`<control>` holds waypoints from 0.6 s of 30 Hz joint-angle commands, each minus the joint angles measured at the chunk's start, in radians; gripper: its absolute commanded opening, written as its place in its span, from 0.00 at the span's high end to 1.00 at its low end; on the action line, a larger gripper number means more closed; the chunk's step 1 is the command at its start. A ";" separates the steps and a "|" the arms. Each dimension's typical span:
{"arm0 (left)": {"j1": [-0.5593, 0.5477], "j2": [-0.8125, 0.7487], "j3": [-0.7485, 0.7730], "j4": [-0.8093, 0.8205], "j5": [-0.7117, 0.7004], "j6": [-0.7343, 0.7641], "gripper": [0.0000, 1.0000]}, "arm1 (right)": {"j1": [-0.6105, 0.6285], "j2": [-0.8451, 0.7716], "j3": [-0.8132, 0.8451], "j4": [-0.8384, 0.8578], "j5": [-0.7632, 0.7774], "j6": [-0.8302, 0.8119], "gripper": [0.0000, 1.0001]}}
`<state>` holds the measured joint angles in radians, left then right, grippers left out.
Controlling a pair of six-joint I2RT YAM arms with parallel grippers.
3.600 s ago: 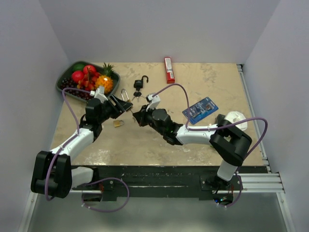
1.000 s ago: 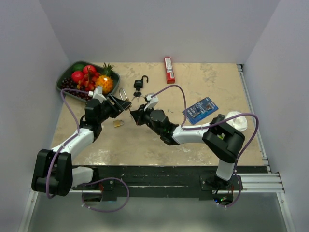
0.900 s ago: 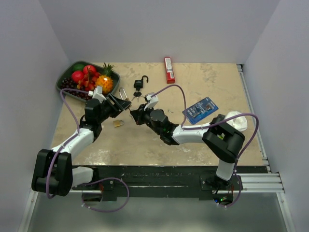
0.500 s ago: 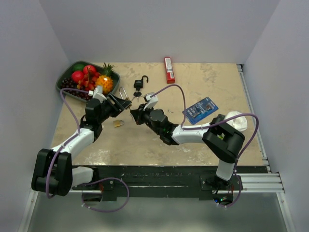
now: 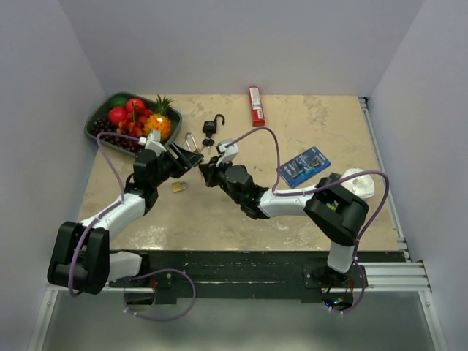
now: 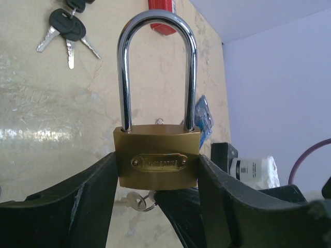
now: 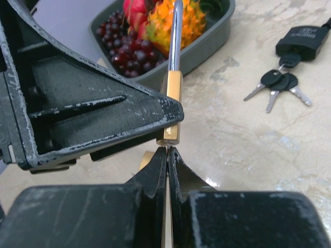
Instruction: Unlock with the key
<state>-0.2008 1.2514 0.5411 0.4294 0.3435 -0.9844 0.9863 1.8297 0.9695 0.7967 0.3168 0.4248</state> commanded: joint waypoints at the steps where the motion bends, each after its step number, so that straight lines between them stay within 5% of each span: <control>1: -0.060 -0.003 0.005 0.049 0.170 -0.003 1.00 | -0.018 -0.007 0.075 0.145 0.071 -0.012 1.00; 18: -0.074 0.013 0.006 0.103 0.223 -0.017 1.00 | -0.055 -0.041 0.035 0.213 0.076 -0.009 1.00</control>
<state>-0.2165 1.2678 0.5411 0.4908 0.3523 -0.9848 0.9718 1.8309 0.9703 0.8379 0.3313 0.4248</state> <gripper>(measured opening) 0.629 0.012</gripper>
